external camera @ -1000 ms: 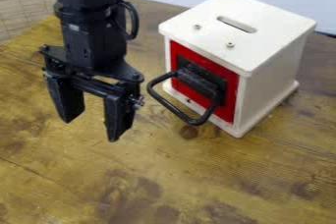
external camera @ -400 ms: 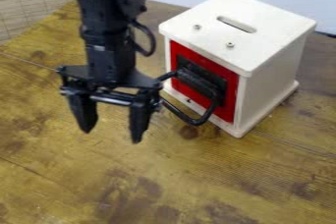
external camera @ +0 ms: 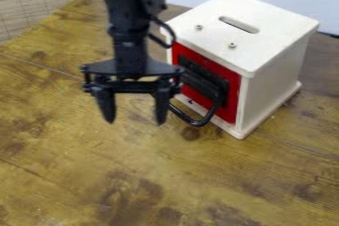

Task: Open the drawer

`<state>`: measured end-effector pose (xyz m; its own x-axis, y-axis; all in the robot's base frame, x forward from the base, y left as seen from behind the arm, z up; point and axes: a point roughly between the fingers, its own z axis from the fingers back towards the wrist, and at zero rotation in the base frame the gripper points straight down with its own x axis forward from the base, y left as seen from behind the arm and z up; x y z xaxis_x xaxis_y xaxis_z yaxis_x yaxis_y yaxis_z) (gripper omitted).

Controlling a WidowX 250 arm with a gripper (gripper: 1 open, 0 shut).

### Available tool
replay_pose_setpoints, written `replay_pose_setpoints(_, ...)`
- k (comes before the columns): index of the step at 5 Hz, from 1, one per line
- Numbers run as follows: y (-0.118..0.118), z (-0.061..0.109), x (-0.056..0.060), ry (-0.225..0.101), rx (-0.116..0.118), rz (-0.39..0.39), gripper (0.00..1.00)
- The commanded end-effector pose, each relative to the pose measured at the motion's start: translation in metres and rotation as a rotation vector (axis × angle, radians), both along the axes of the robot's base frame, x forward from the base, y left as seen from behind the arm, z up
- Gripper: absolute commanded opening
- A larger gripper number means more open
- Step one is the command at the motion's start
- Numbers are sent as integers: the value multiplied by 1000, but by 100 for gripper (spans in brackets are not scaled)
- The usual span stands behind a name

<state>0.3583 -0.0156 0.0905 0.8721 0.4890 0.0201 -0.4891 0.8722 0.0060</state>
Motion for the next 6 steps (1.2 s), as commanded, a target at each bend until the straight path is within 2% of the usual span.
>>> replay_pose_setpoints(1,-16,14,22,-102,11,112,100)
replay_pose_setpoints(2,-19,14,22,-121,6,227,100)
replay_pose_setpoints(4,-17,9,15,-137,0,297,100)
replay_pose_setpoints(6,-13,3,15,-140,2,393,100)
